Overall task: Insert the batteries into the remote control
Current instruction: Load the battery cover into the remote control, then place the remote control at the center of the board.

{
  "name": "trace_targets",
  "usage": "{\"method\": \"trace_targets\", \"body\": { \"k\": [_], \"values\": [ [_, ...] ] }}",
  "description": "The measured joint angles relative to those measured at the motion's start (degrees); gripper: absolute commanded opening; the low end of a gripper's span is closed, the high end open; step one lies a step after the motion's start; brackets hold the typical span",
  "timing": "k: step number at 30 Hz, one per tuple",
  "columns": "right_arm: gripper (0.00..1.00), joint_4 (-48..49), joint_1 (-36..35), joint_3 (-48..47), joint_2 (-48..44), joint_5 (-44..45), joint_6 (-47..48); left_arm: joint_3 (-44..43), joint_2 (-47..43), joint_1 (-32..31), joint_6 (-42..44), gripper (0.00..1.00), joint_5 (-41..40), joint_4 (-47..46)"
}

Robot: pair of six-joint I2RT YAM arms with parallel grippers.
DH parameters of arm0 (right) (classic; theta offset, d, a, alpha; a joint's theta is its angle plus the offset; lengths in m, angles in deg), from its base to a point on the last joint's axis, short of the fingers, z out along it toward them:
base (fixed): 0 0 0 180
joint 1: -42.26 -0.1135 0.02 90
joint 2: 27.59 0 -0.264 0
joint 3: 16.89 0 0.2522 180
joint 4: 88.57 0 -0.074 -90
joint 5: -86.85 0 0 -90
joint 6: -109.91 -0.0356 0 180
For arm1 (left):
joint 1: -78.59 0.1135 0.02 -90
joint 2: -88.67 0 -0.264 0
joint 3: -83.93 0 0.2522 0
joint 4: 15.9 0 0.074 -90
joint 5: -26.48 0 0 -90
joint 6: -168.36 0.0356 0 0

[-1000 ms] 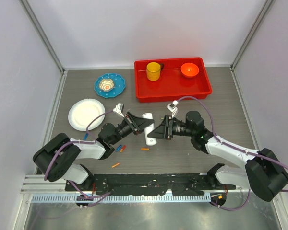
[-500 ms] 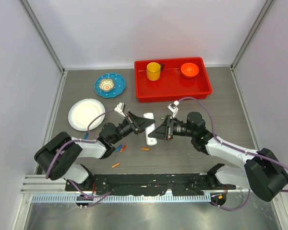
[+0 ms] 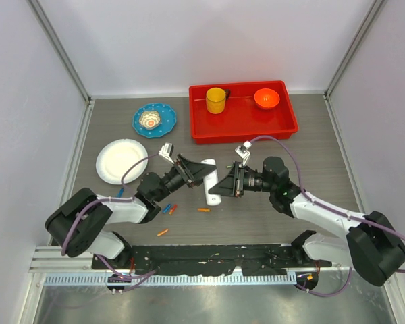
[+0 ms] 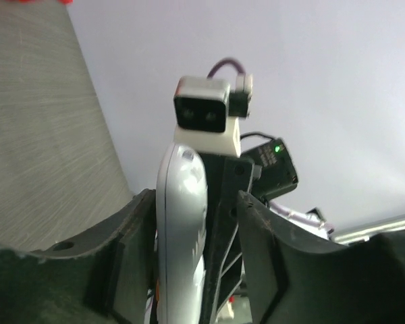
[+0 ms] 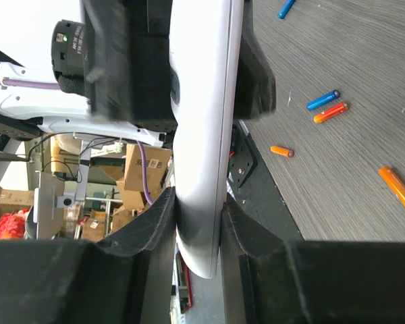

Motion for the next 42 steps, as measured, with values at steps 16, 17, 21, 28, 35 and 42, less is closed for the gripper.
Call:
{"method": "trace_targets", "body": {
  "k": [16,17,21,28,35,42],
  "values": [
    [0.01,-58.4,0.0,-30.5,0.9,44.4,28.4,1.4,-16.6,13.3,0.1,0.99,-1.7,8.4],
    [0.01,-60.9,0.6,-31.6,3.3,52.0,30.0,1.8,-20.2,13.3,1.0,0.99,-2.1,11.8],
    [0.01,-70.7,4.7,-32.1,12.1,72.4,33.9,4.4,-32.6,13.2,4.5,0.97,-4.5,21.5],
    [0.01,-78.4,9.2,-36.3,24.1,88.4,38.3,7.0,-46.9,13.3,9.9,0.96,-7.7,39.8],
    [0.01,-79.2,11.4,-39.9,35.7,92.0,40.6,7.0,-52.6,12.9,13.5,0.94,-8.0,50.5],
    [0.01,-80.4,11.4,-40.2,42.6,89.5,41.2,8.1,-55.1,12.7,13.9,0.94,-8.1,54.8]
  ]
}}
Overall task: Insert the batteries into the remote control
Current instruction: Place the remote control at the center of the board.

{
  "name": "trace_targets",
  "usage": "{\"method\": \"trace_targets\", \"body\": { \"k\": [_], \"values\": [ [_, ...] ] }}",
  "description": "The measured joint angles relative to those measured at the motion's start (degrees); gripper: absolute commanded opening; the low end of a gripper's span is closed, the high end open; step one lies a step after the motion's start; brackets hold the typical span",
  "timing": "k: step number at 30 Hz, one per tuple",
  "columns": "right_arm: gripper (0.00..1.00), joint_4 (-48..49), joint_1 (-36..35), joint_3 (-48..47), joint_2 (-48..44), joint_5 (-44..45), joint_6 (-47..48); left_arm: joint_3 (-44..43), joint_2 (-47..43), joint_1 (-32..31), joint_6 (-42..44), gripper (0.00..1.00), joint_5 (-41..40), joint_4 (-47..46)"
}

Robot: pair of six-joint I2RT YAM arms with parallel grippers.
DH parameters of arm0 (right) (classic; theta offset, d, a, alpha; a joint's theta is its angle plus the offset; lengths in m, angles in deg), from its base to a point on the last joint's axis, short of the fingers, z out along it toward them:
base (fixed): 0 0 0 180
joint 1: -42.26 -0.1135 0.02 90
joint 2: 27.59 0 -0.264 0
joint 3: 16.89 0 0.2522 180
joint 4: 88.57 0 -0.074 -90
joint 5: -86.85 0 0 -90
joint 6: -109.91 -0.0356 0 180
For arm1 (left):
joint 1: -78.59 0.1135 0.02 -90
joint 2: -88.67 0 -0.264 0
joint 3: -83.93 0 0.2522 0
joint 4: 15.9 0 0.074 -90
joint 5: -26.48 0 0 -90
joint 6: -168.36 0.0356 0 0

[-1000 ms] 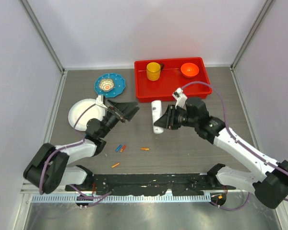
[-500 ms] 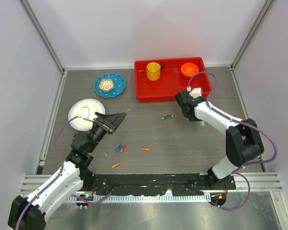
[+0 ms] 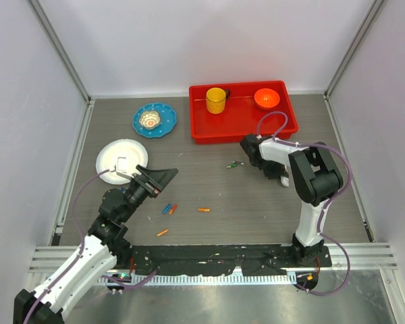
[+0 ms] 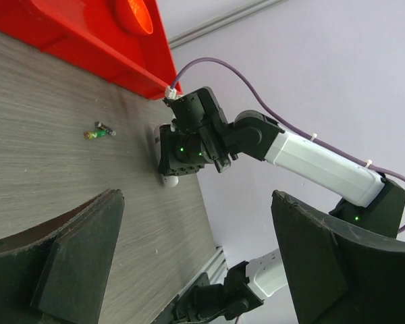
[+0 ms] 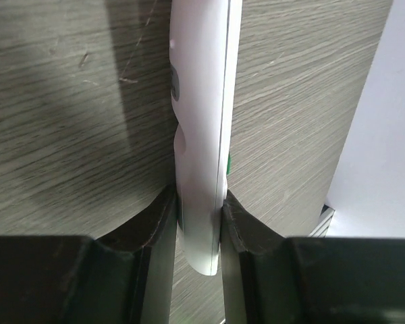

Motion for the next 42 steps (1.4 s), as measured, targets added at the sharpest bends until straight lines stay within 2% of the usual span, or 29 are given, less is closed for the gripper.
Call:
{"method": "trace_targets", "body": {
  "k": [3,10,15,19,30,36,40,42],
  "values": [
    [0.01,-0.5,0.0,0.0,0.9,-1.4,0.0,0.6,-0.2,0.0,0.0,0.93,0.0,0.7],
    [0.24,-0.8,-0.3,0.1,0.8,-2.6,0.3,2.4,0.2,0.0,-0.5,0.93,0.0,1.4],
    [0.35,-1.4,-1.0,0.2,0.6,-3.7,0.3,2.5,1.0,0.0,-0.8,0.94,0.0,1.2],
    [0.48,-1.7,-1.9,0.2,0.2,-5.5,0.4,4.0,0.9,0.0,-1.9,0.95,0.0,-0.2],
    [0.54,-4.0,-5.0,-0.6,-0.6,-7.8,-0.1,4.8,0.1,0.0,-1.9,1.0,-0.3,0.3],
    [0.55,-4.0,-8.6,-2.9,-2.6,-14.3,-3.0,4.8,0.7,0.0,-0.9,1.0,-0.3,1.3],
    [0.54,-3.9,-11.4,-5.0,-6.7,-17.4,-4.6,4.5,2.5,0.0,0.4,1.0,-0.5,2.3],
    [0.54,-3.0,-12.7,-4.8,-12.3,-18.6,-5.2,3.1,3.9,0.0,1.7,1.0,-1.2,5.1]
  ]
}}
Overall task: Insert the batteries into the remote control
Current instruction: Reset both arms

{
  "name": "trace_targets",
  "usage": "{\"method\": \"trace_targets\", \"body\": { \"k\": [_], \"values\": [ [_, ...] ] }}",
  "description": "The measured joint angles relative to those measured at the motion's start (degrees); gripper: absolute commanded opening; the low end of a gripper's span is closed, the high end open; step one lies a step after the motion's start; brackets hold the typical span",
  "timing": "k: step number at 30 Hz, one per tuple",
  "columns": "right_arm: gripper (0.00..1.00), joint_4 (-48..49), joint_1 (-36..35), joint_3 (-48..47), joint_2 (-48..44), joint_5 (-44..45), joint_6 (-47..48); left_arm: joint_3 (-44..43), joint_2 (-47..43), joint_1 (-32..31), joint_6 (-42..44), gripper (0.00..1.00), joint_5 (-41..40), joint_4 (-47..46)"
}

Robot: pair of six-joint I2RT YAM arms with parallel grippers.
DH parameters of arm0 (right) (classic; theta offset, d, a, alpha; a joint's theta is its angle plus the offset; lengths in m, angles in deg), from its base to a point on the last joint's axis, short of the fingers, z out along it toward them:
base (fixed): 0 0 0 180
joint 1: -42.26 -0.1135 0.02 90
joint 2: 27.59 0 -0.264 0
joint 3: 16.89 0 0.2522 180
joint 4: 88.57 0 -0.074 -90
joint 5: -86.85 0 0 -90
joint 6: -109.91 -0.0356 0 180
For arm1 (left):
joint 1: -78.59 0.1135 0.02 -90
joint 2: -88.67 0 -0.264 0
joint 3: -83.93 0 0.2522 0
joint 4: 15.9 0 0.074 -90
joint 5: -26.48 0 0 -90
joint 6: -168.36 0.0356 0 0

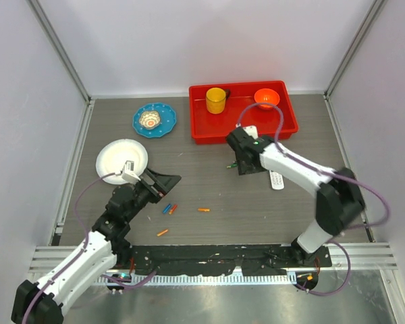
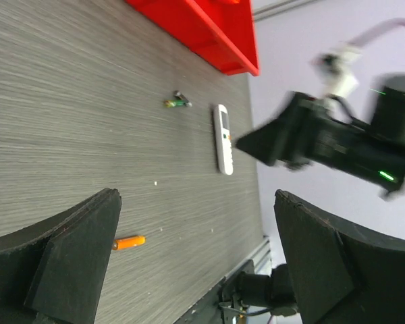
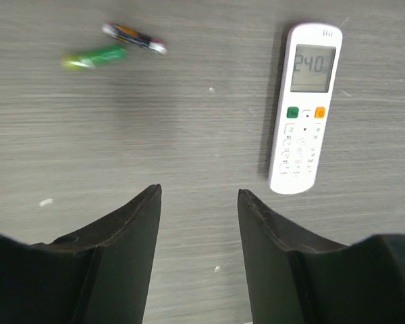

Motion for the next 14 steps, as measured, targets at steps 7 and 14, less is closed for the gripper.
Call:
{"method": "trace_targets", "body": {
  "k": [7,14],
  "values": [
    [0.86,22.1,-0.8,21.5,-42.0,-7.7,-2.1,-17.0,11.2,-0.2,8.9,1.0,-6.6,18.8],
    [0.88,34.4,-0.9,40.8,-53.4,-9.5,-3.3,-29.2,24.6,-1.3,14.5,1.0,-14.2,31.8]
  ]
}}
